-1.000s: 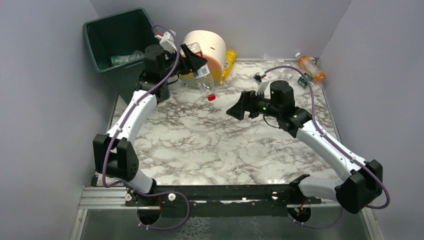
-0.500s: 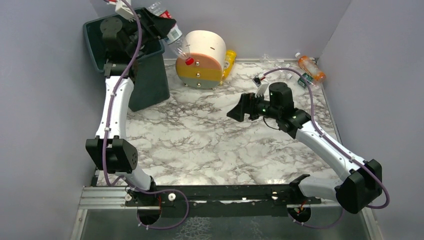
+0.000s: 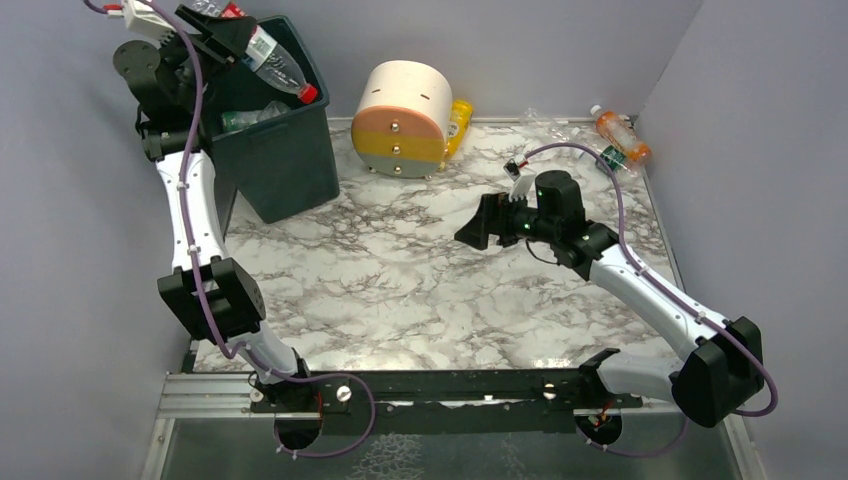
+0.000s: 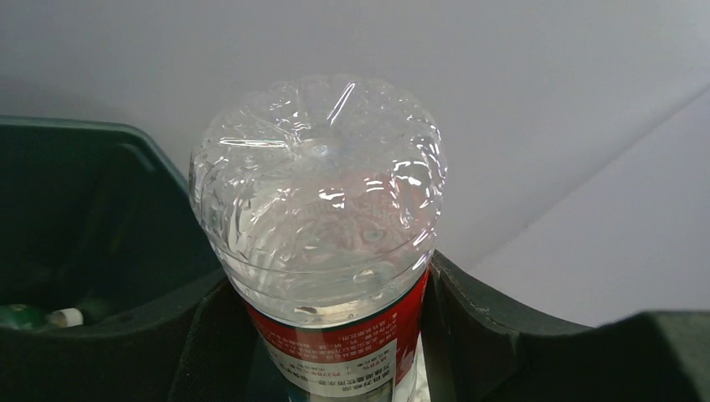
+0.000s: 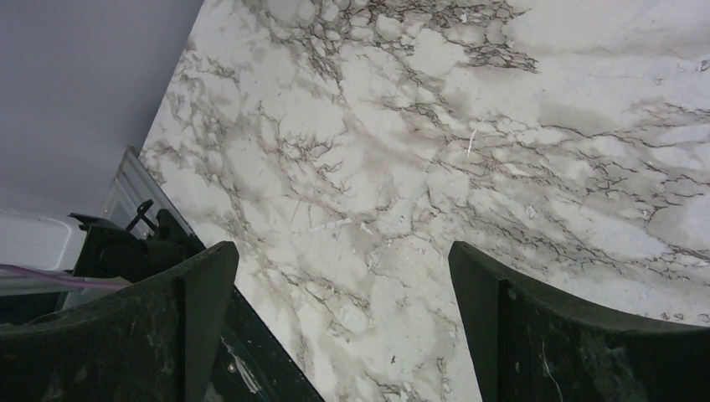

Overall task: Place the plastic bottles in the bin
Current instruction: Place the plastic bottle in the trash bin, then pick up the plastic bottle at the center of the board.

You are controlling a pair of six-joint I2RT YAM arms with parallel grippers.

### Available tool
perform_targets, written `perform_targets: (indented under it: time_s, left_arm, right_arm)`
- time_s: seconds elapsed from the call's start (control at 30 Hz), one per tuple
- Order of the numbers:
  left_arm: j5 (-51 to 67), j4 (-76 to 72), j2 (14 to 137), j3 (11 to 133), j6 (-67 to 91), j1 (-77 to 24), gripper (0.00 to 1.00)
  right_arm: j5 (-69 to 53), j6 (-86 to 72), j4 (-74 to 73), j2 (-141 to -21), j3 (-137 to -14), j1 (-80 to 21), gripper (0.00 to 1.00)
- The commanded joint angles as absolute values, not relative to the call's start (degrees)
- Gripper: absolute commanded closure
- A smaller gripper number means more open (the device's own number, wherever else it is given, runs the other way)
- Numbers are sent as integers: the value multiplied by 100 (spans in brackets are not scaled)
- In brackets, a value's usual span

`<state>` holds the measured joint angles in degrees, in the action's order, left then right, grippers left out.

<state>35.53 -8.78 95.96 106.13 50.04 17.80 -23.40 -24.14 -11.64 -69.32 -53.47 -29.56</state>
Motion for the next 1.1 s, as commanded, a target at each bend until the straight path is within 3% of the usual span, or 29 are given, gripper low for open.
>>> perform_targets:
  time_s: [0.0, 0.33, 0.47, 0.5, 0.53, 1.07]
  left_arm:
    - [3747, -1533, 9546, 10338, 5377, 2275, 36]
    - [3684, -1516, 9711, 10166, 5222, 2667, 33]
    - [3705, -1374, 9712, 10165, 5118, 2672, 17]
    - [3689, -1342, 9712, 10155, 5092, 2672, 4]
    - [3690, -1325, 9712, 10147, 5064, 2672, 1]
    - [3946, -975, 9145, 9701, 4758, 2478, 1]
  right_arm:
    - [-2346, -2409, -1037, -6915, -5271, -2962, 0]
    - [-2452, -2415, -960, -7006, -5255, -2959, 0]
    - [-2445, -2417, -958, -7029, -5256, -2962, 0]
    - [-2442, -2417, -958, -7035, -5265, -2962, 1]
    - [-2437, -2421, -958, -7039, -5257, -2962, 0]
    - [-1646, -2382, -973, -7882, -5814, -2929, 0]
